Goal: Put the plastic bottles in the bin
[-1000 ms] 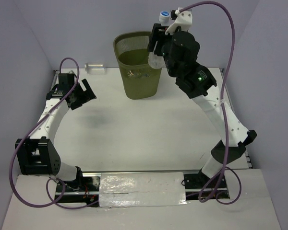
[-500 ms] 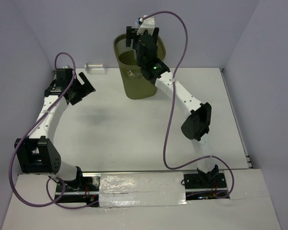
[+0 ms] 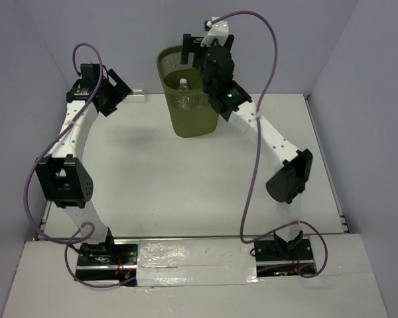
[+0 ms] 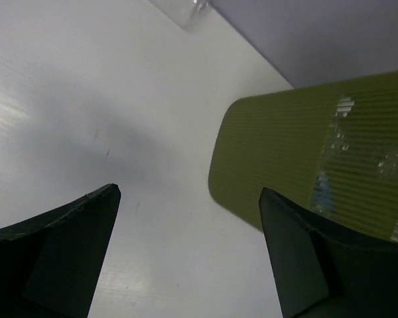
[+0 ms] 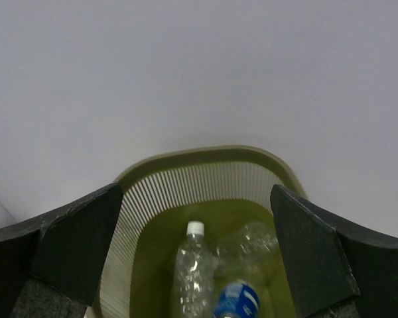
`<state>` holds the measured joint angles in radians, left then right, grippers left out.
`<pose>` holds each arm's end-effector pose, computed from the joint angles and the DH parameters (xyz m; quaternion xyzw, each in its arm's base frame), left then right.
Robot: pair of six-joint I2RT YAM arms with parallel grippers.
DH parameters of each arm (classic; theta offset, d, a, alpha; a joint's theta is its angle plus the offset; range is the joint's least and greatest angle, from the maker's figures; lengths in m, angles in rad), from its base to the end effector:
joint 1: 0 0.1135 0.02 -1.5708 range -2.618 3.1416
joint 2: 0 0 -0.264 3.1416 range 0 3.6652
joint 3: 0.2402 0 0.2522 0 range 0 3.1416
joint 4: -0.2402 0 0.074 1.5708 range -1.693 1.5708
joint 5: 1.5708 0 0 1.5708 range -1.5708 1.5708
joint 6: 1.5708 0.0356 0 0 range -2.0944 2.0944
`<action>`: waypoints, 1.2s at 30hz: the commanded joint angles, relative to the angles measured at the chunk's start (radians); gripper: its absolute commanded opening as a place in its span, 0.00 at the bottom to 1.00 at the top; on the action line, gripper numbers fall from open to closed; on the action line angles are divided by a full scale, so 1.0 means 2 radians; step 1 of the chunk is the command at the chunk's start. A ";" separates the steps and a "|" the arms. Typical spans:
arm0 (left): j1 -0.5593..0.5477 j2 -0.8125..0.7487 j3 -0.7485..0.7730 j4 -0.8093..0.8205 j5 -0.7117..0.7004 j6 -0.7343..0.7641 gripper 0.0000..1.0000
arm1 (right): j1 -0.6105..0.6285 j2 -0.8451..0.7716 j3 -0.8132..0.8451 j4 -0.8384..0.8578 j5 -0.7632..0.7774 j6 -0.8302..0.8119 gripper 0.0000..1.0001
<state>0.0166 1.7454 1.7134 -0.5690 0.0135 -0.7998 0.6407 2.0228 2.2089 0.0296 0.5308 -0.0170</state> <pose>0.4030 0.0062 0.3636 -0.3483 0.8133 -0.1834 0.4285 0.3853 0.2648 0.4777 -0.0020 0.6385 0.0742 0.7660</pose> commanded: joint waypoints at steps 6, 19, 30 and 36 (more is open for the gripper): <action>0.016 0.164 0.195 0.007 -0.011 -0.080 1.00 | -0.005 -0.235 -0.204 -0.002 0.031 0.041 1.00; 0.054 0.321 0.234 0.167 0.070 -0.254 0.99 | -0.002 -0.436 -0.433 -0.016 0.031 0.135 1.00; 0.053 0.410 0.255 0.268 0.082 -0.337 0.99 | -0.004 -0.466 -0.469 -0.025 0.054 0.132 1.00; 0.047 0.443 0.285 0.280 0.071 -0.346 0.99 | -0.004 -0.434 -0.436 -0.057 0.052 0.129 1.00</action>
<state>0.1196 2.6156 2.2322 -0.0704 0.1616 -1.4673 0.6342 1.1370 1.2854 -0.0635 0.6178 0.2451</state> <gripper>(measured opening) 0.994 0.997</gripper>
